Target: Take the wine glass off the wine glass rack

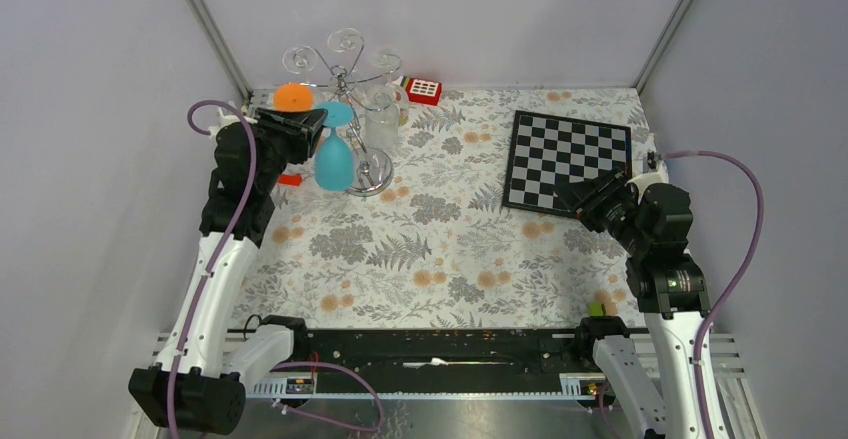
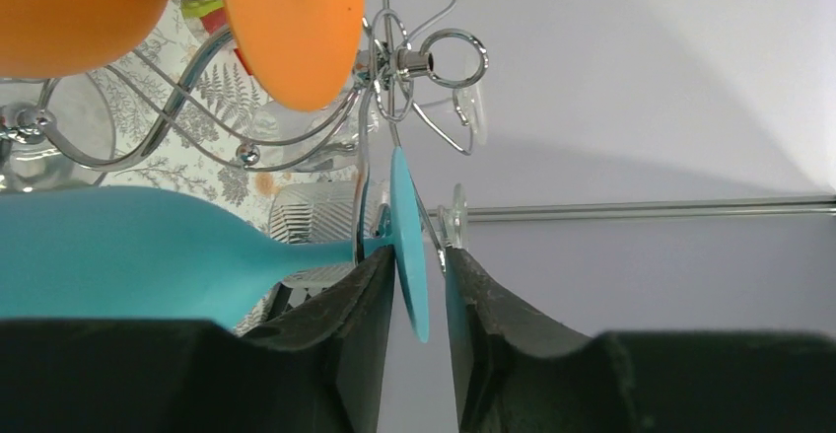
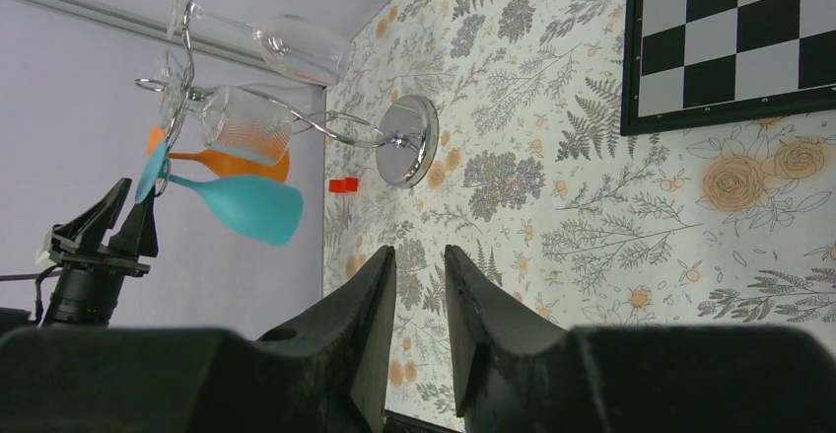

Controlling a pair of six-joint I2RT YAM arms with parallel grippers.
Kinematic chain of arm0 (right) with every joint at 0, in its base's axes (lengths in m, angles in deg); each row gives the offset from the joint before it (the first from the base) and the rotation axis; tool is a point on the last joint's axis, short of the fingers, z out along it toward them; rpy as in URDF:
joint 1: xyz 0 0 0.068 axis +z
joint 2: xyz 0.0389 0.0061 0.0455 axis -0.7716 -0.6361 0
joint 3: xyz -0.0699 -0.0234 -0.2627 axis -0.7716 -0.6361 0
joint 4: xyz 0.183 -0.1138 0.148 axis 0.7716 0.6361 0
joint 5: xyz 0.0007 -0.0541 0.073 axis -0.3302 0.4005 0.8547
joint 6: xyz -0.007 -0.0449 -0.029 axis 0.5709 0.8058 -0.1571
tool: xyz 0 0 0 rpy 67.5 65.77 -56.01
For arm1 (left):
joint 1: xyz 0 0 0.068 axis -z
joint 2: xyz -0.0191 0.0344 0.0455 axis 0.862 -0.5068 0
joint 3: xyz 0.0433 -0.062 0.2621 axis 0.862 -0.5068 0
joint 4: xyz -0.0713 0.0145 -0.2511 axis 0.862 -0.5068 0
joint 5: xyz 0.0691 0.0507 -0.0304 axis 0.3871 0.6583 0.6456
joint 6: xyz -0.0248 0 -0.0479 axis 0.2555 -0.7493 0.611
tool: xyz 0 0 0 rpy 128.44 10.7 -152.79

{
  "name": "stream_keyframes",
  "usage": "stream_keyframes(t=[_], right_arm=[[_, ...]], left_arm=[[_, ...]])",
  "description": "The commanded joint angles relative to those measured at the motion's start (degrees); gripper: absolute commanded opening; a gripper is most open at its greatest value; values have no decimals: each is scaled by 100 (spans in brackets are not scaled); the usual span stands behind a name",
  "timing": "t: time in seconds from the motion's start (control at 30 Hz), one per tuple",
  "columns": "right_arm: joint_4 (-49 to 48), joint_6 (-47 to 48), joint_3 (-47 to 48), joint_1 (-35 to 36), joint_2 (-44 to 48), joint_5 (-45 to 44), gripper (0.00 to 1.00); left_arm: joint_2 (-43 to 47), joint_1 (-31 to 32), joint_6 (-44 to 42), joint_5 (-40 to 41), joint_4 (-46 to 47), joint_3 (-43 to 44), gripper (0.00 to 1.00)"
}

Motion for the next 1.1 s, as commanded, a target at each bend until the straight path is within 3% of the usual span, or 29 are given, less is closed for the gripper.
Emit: stream_keyframes(t=[0.0, 0.2, 0.27, 0.67, 1.07], right_arm=[[-108, 67, 9, -11, 63, -68, 32], [-75, 67, 17, -15, 88, -103, 33], [-85, 56, 17, -15, 92, -108, 33], [-84, 31, 3, -16, 93, -117, 33], [-76, 39, -14, -15, 89, -169, 33]], left_arm=[[-115, -60, -35, 222, -333, -11, 29], [-132, -60, -36, 124, -251, -57, 11], [-127, -60, -53, 64, -219, -18, 1], [86, -64, -421, -58, -495, 369, 0], [253, -128, -939, 436, -913, 691, 0]])
